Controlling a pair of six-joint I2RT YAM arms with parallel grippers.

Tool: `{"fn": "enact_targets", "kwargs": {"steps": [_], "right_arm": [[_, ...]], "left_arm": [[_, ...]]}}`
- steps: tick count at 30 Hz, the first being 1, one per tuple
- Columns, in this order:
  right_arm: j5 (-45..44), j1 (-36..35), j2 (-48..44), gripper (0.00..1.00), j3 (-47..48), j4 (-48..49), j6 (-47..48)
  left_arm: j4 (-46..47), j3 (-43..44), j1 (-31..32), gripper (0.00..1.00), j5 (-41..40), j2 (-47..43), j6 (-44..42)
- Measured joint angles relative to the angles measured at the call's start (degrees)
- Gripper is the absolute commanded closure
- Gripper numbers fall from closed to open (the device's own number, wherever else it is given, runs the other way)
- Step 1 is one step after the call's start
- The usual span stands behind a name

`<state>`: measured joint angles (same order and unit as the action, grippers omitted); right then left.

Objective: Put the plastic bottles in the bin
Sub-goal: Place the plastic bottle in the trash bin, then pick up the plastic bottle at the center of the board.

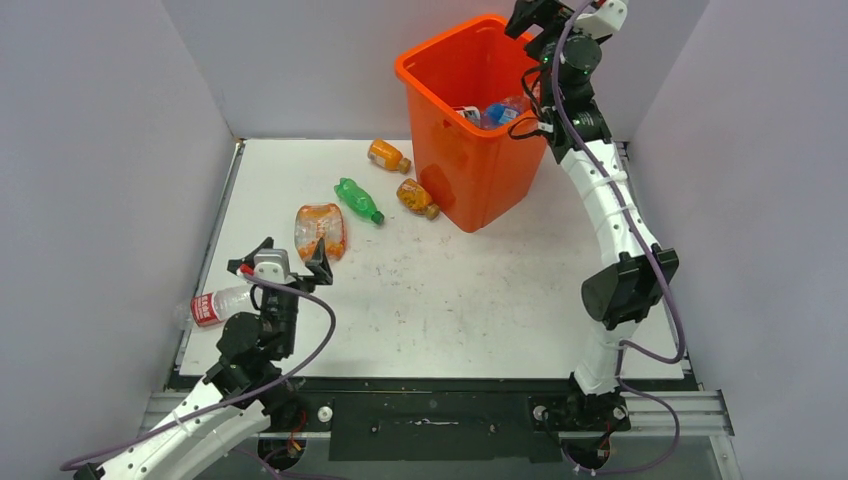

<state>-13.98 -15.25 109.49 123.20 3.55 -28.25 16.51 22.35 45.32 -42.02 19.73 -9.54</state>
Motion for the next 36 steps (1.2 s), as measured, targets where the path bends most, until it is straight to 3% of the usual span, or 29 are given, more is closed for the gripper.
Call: {"fn": "enact_targets", "kwargs": {"steps": [5, 10, 15, 23, 27, 32, 36], "right_arm": [[0.07, -8.02, -9.99, 0.0, -9.99, 1.77, 3.37], [2.62, -22.53, -29.68, 0.01, -34.32, 9.68, 6.91], [3.54, -29.9, -45.46, 0.01, -58.95, 17.99, 6.21], [2.62, -35.21, -49.16, 0.02, -86.53, 18.53, 0.61], [1.9, -35.21, -51.43, 0.02, -93.9, 17.25, -2.16], [1.29, -35.21, -55.65, 0.02, -97.94, 17.07, -4.85], [1.14, -35.43, -57.64, 0.02, -99.84, 16.96, -6.32]], "left_arm": [[-1.64, 0.39, -2.51, 0.04, -2.38, 3.72, 2.25], [-5.42, 2.78, -5.29, 0.04, -3.96, 8.68, 5.95], [-9.79, 5.53, -8.37, 0.04, -3.76, 14.45, 10.91], [-19.1, 11.72, -17.55, 0.04, 5.51, 29.55, 22.29], [-22.58, 14.51, -20.81, 0.0, 11.67, 38.38, 27.1], [-24.83, 16.7, -27.76, 0.2, 19.85, 47.95, 33.77], [-26.23, 17.68, -32.65, 0.25, 24.37, 54.45, 37.48]]}}
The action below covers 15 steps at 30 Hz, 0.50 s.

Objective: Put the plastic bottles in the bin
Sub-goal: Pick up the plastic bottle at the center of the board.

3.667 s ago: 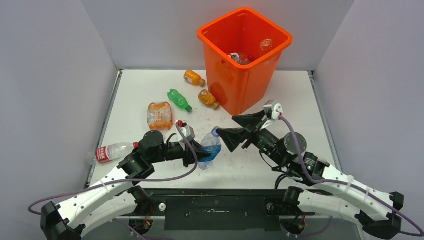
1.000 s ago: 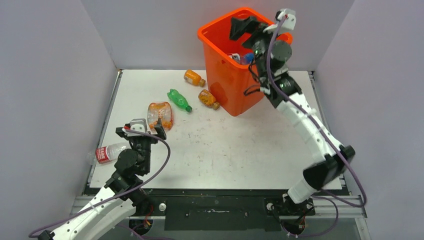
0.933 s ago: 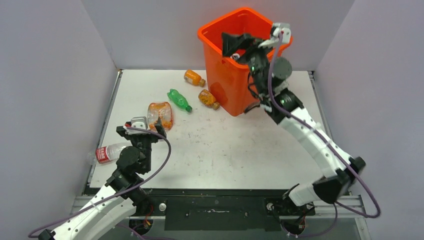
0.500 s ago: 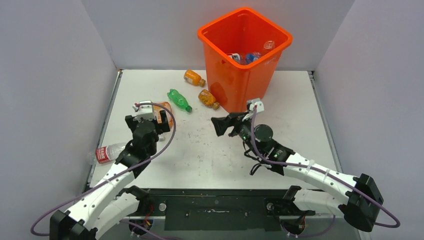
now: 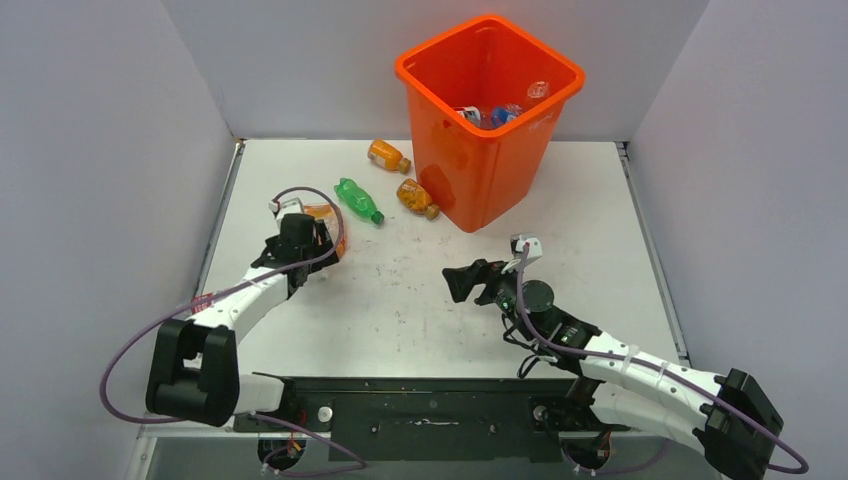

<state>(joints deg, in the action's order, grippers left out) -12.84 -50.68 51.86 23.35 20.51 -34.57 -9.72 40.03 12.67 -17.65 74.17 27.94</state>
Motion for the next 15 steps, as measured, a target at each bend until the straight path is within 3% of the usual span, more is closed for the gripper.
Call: {"fn": "enact_targets", "kwargs": {"steps": [5, 15], "right_arm": [[-0.2, -0.04, -3.02, 0.02, -2.71, -0.44, -1.27], [-0.42, -0.04, -6.62, 0.02, -3.76, -2.16, -2.43]], "left_arm": [[-0.83, 1.22, -0.35, 0.29, 2.51, 4.24, 0.33], [-1.66, 3.76, -0.35, 0.46, 4.7, 12.35, -0.46]]}}
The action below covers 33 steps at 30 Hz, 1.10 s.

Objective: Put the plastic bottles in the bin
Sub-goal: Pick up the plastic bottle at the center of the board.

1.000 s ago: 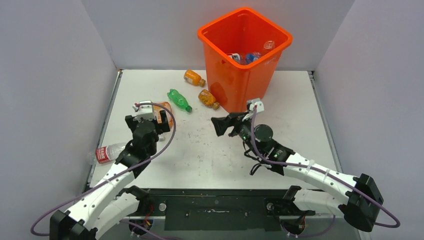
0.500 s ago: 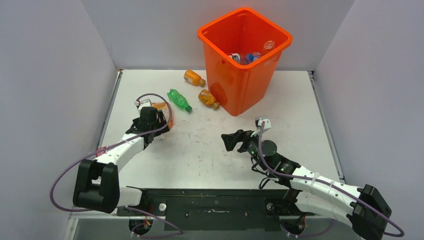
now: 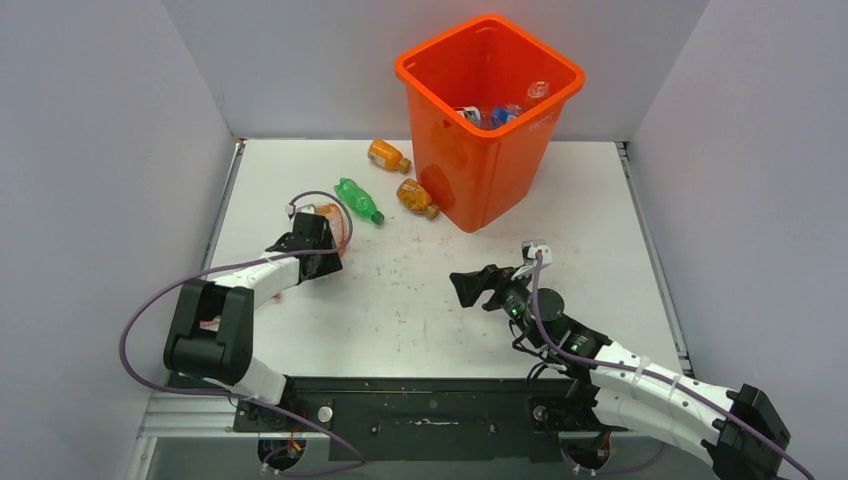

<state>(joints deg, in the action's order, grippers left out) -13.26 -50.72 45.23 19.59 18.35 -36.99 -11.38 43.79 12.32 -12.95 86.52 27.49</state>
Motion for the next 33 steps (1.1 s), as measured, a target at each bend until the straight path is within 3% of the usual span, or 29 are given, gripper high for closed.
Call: {"fn": "enact_targets", "kwargs": {"steps": [6, 15, 20, 24, 26, 33], "right_arm": [[0.0, 0.0, -0.52, 0.02, -0.02, -0.48, -0.66], [0.04, 0.0, -1.07, 0.02, -0.02, -1.88, -1.49], [0.26, 0.0, -3.3, 0.01, 0.0, -3.52, -1.49], [0.96, 0.0, -3.87, 0.0, 1.27, -6.14, -1.44], [2.4, 0.0, -3.89, 0.06, 2.86, -7.96, -0.96], [9.07, 0.0, -3.91, 0.1, 15.39, -16.39, 2.73]], "left_arm": [[-1.64, 1.14, -0.13, 0.62, -0.04, 3.19, -1.11], [-2.03, 1.6, -0.15, 0.99, 0.68, 3.28, -1.6], [-3.91, 0.92, 0.94, 1.0, -0.52, -4.98, -1.62], [-3.17, -0.76, 8.44, 1.0, -5.53, -22.67, -4.68], [-1.18, -1.81, 12.39, 1.0, -5.66, -30.84, -7.78], [2.34, -2.8, 16.65, 1.0, 4.48, -43.04, -21.44]]}}
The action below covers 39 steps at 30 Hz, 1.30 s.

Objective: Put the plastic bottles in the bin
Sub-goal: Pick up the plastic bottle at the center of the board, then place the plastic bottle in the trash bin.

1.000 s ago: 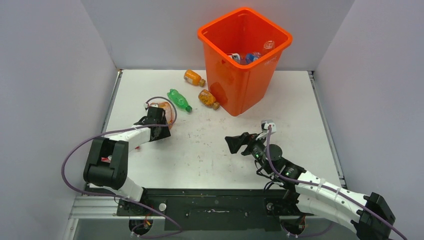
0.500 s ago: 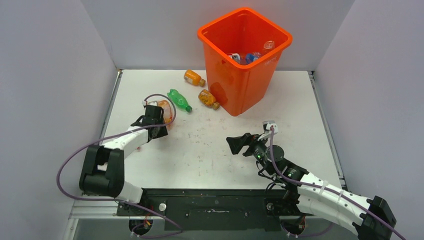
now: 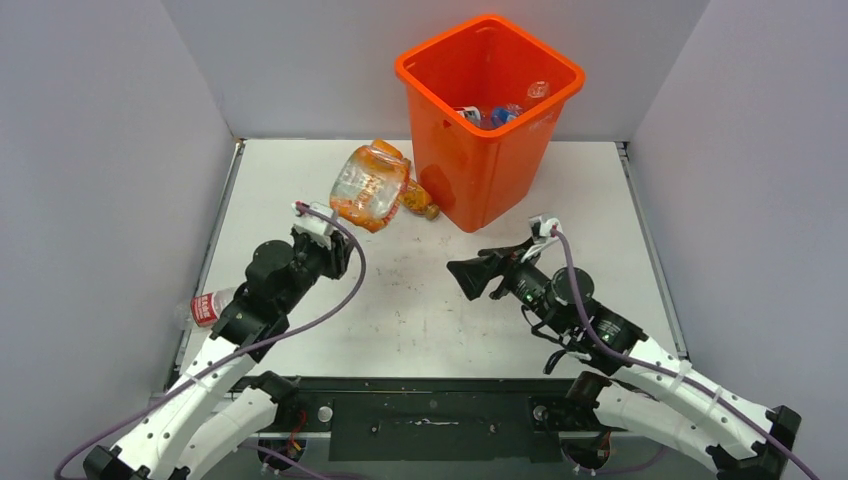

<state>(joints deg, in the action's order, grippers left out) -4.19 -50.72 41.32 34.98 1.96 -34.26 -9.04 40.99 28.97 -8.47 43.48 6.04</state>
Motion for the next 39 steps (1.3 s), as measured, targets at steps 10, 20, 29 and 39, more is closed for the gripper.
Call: {"fn": "enact_targets", "kwargs": {"steps": [10, 20, 29, 39], "right_arm": [[8.83, 0.15, -0.07, 0.1, 18.34, -11.76, 5.97], [12.7, 2.47, 10.36, 0.1, 24.24, -20.59, 8.22], [19.21, 10.64, 17.44, 0.1, 28.33, -24.9, 8.33], [30.34, 16.72, 18.01, 0.1, 29.94, -24.59, 6.62]], "left_arm": [[13.03, -13.42, 7.32, 1.0, 25.29, -10.73, -20.26], [17.94, -18.14, 7.41, 1.0, 30.58, -14.51, -23.78], [19.58, -20.06, 8.9, 1.0, 31.87, -17.66, -26.32], [20.46, -21.29, 9.62, 1.0, 32.13, -18.75, -27.17]]}}
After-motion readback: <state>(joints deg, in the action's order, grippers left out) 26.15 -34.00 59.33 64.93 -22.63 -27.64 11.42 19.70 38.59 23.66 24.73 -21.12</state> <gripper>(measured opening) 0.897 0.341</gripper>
